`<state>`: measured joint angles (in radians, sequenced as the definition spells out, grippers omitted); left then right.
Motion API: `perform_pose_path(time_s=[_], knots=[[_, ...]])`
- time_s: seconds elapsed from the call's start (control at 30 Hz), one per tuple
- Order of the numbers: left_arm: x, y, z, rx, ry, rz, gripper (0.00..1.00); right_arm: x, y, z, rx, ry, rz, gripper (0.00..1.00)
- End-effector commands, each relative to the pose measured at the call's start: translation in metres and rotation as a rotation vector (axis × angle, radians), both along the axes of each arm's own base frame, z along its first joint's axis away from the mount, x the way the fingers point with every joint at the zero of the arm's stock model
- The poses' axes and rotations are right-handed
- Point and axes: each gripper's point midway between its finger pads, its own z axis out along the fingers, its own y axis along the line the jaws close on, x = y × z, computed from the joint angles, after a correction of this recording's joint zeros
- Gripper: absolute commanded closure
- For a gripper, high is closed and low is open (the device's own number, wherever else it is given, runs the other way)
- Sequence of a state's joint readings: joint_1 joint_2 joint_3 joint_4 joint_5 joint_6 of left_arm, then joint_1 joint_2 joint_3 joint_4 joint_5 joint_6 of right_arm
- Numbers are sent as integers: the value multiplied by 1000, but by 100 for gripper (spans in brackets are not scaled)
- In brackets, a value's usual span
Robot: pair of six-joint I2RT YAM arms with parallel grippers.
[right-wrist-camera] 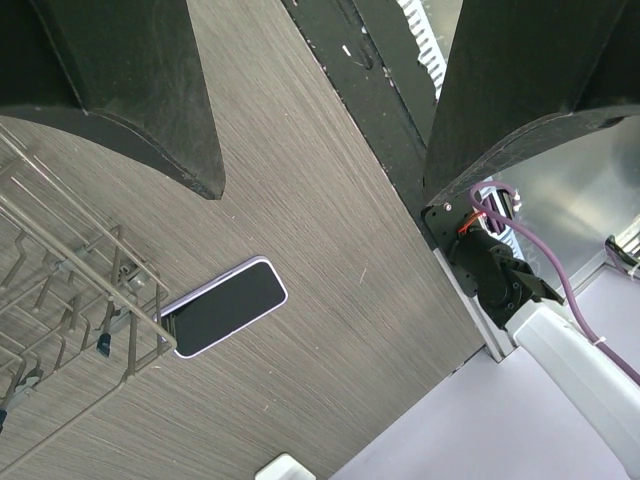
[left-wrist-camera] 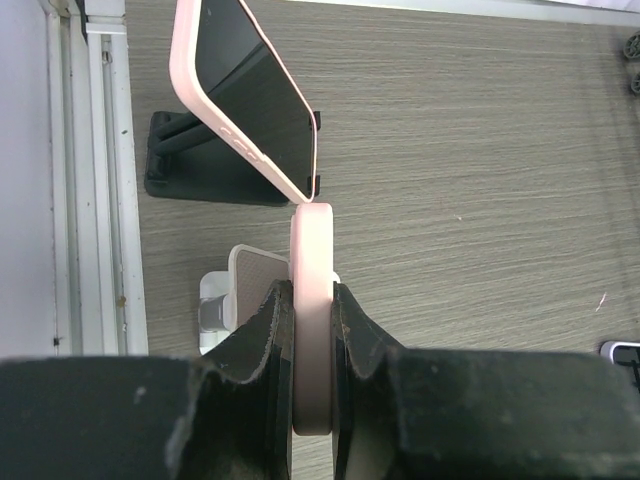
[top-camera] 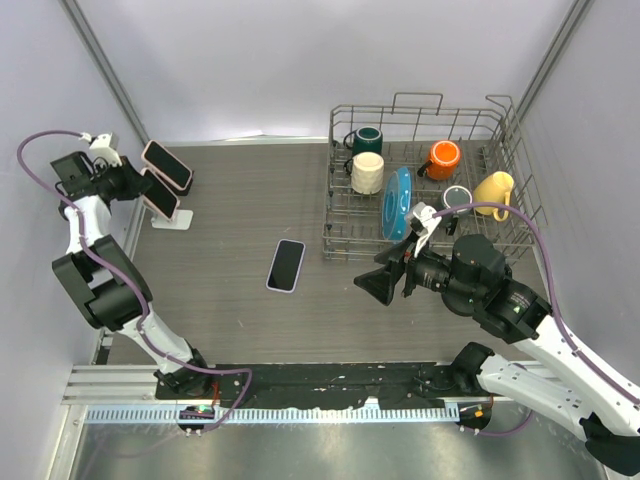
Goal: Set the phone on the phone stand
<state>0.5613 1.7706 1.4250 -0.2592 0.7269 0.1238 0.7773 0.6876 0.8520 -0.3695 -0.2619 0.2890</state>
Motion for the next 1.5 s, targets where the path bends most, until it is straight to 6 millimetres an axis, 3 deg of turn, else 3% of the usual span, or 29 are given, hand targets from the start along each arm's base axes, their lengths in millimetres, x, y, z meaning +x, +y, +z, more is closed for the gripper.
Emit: perform_pose_path(time_s=[0.0, 0.37, 0.4, 0.47, 0.5, 0.83, 1.03, 1.2, 1.3, 1.33, 1.4, 1.43, 1.47], knots=[[12, 5, 28, 38, -93, -30, 100, 5, 0, 11, 14, -43, -12, 15], [13, 13, 9, 12, -34, 15, 98, 5, 1, 9, 9, -39, -14, 15], [13, 18, 6, 17, -19, 46, 87, 6, 1, 9, 8, -38, -15, 15], [12, 22, 4, 8, -9, 77, 74, 5, 1, 10, 10, -39, -12, 15], [12, 25, 1, 8, -1, 94, 60, 6, 1, 9, 10, -39, -14, 15], [8, 42, 0, 20, 0, 203, 2, 5, 2, 12, 18, -40, -9, 15], [-4, 63, 6, -12, 23, 427, 0, 10, 0, 13, 20, -34, -44, 15], [-35, 65, 35, -104, -25, 660, 0, 32, -12, 0, -58, 4, -185, 14], [-55, 40, 38, -200, -4, 714, 0, 42, -18, -9, -106, 36, -249, 14], [-68, 38, 65, -169, -74, 764, 0, 49, -23, -9, -120, 35, -295, 14], [-83, 19, 69, -171, -57, 812, 0, 53, -26, -18, -158, 58, -325, 14], [-99, 20, 89, -149, -102, 875, 0, 57, -30, -18, -170, 59, -353, 14], [-106, 6, 94, -152, -107, 883, 0, 58, -30, -21, -188, 69, -359, 14]])
